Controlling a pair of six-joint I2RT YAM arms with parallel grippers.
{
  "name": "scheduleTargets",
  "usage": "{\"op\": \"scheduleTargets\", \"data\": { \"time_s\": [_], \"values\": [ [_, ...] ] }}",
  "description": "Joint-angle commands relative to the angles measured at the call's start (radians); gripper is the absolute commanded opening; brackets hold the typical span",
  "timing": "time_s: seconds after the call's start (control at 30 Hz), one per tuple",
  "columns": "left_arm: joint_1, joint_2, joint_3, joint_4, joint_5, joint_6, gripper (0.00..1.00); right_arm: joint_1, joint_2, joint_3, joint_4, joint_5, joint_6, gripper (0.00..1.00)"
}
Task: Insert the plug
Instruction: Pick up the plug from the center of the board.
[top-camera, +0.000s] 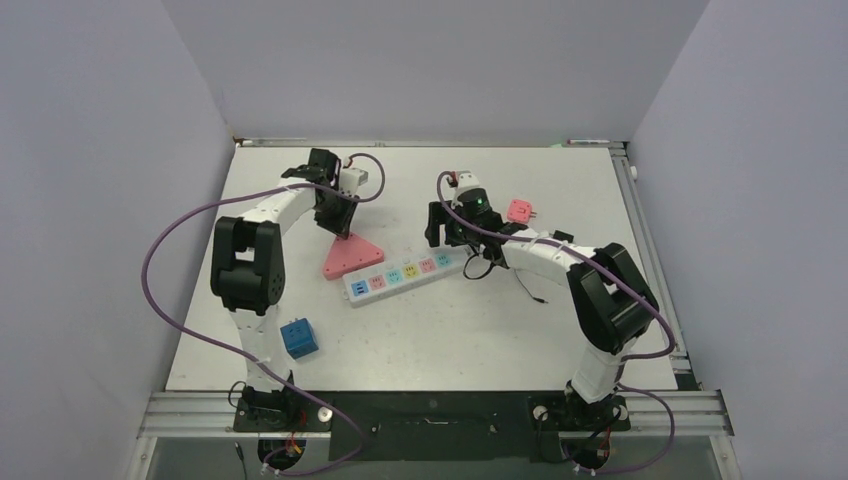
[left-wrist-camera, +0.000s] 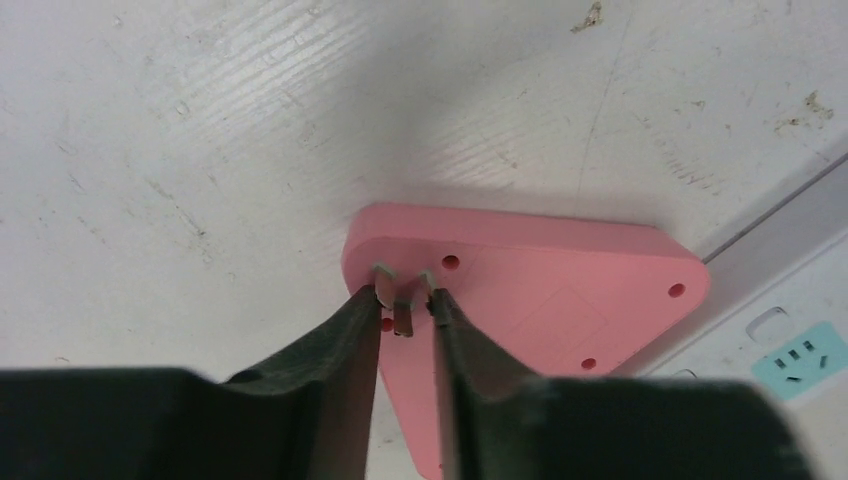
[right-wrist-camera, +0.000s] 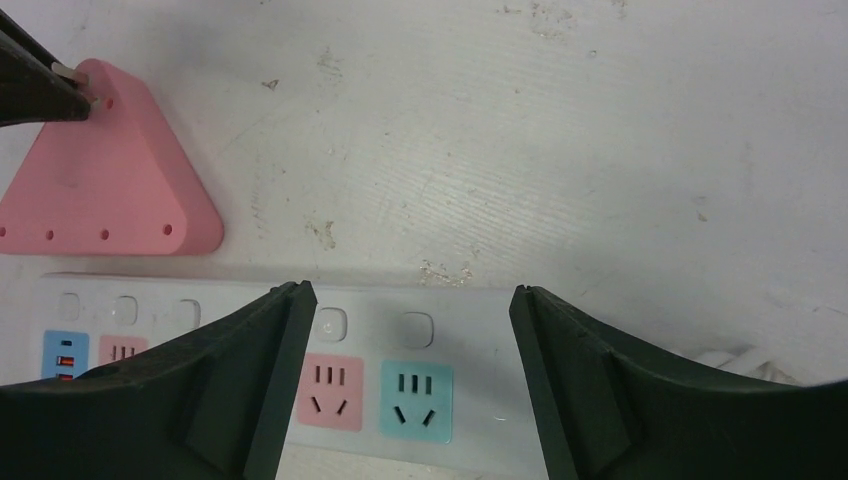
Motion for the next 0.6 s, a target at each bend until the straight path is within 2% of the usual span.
{"op": "scheduleTargets", "data": {
  "time_s": [0.0, 0.07, 0.23, 0.37, 0.57],
  "values": [
    [-0.014, 0.014, 0.023, 0.021, -0.024, 0.001, 0.12, 0.012, 0.002, 0.041, 0.048, -0.023, 0.004, 0.75],
    [-0.018, 0.009, 0.027, 0.021, -0.030, 0.004, 0.09, 0.014, 0.008, 0.043, 0.051, -0.029, 0.005, 0.75],
    [-0.021, -0.004, 0.043, 0.024, -0.024, 0.006, 0.08, 0.014, 0.039, 0.066, 0.060, -0.082, 0.005, 0.75],
    [-0.021, -0.001, 0.059, 0.020, -0.018, 0.009, 0.00, 0.014, 0.084, 0.092, 0.097, -0.198, 0.025, 0.75],
    [-0.020, -0.037, 0.144, -0.039, 0.015, -0.003, 0.00, 0.015, 0.129, 0.116, 0.165, -0.336, 0.062, 0.79]
  ]
}}
